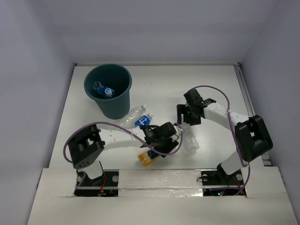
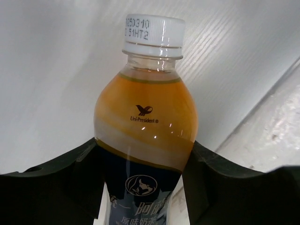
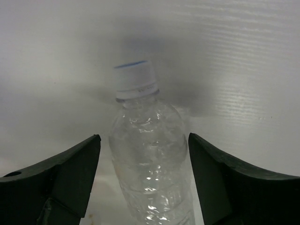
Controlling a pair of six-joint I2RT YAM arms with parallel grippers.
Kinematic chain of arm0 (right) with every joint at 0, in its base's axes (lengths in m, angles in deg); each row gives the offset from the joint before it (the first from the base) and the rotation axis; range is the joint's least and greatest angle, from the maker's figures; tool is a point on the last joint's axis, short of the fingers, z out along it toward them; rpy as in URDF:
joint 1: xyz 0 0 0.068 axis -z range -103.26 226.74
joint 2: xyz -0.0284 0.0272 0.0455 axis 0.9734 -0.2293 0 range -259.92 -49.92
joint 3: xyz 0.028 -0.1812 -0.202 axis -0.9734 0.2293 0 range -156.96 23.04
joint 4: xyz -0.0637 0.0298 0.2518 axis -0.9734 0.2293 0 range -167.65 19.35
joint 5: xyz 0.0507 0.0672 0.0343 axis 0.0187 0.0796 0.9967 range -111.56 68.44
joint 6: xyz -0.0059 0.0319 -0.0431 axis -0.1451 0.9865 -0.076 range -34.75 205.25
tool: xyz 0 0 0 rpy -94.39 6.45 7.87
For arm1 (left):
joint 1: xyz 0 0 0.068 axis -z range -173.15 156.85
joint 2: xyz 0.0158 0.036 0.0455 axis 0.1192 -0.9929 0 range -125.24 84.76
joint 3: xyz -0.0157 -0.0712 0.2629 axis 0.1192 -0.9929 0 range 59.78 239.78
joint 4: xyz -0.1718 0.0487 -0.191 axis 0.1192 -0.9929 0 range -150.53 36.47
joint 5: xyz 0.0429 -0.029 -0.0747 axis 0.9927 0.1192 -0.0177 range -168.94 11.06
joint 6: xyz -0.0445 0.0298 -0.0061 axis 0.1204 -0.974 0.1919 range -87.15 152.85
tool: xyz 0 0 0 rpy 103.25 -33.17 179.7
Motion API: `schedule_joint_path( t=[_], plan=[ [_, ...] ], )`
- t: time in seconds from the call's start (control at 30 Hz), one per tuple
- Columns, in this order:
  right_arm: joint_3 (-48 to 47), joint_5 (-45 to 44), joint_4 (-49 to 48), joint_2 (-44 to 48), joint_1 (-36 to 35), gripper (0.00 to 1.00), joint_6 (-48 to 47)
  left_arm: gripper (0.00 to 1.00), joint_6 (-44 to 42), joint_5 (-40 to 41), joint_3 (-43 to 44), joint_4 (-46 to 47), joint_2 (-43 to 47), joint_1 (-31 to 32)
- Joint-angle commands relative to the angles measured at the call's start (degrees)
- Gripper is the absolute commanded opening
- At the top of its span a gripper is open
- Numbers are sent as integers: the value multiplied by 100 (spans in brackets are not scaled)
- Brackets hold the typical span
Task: Put the plastic bottles in the bin
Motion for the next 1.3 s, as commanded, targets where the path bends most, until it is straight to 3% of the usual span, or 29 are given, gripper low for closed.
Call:
schedule_joint_path(
  t=[0.0, 0.17, 0.3, 0.43, 0.6, 0.8, 1.0, 1.1, 1.13, 1.27],
  plan=[
    [-350, 186, -173, -193, 16, 78, -184, 50, 221, 274, 125, -366, 1039, 10],
    [-359, 231, -199, -238, 16, 59, -263, 46, 511, 678, 538, -728, 2163, -226],
    [-376, 143, -199, 60, 16, 52, -228, 44, 617, 837, 1318, -842, 2754, -867],
    [-333, 362, -304, 552, 16, 51, -105, 44, 529, 977, 2251, -676, 2957, -2018],
    [-201, 958, -655, 1359, 16, 51, 202, 44, 301, 1355, 3236, -124, 2536, -3431],
    [-744, 1583, -1173, 2082, 16, 51, 747, 44, 441, 1277, 2825, 1298, 2307, -4996],
    [-1922, 1768, -1929, 1820, -107, 51, 1467, 46, 248, 1592, 1825, 2689, 2227, -5342],
    [-2642, 1830, -2562, 1321, -335, 51, 1933, 81, 274, 1716, 1568, 2981, 2140, -5404],
    [-2879, 1761, -2764, 1161, -440, 51, 2021, 97, 309, 1672, 1558, 2859, 2131, -5404],
    [-4039, 1540, -3196, 212, -634, 51, 2477, 99, 511, 1593, 1549, 2490, 2498, -5456]
  ],
)
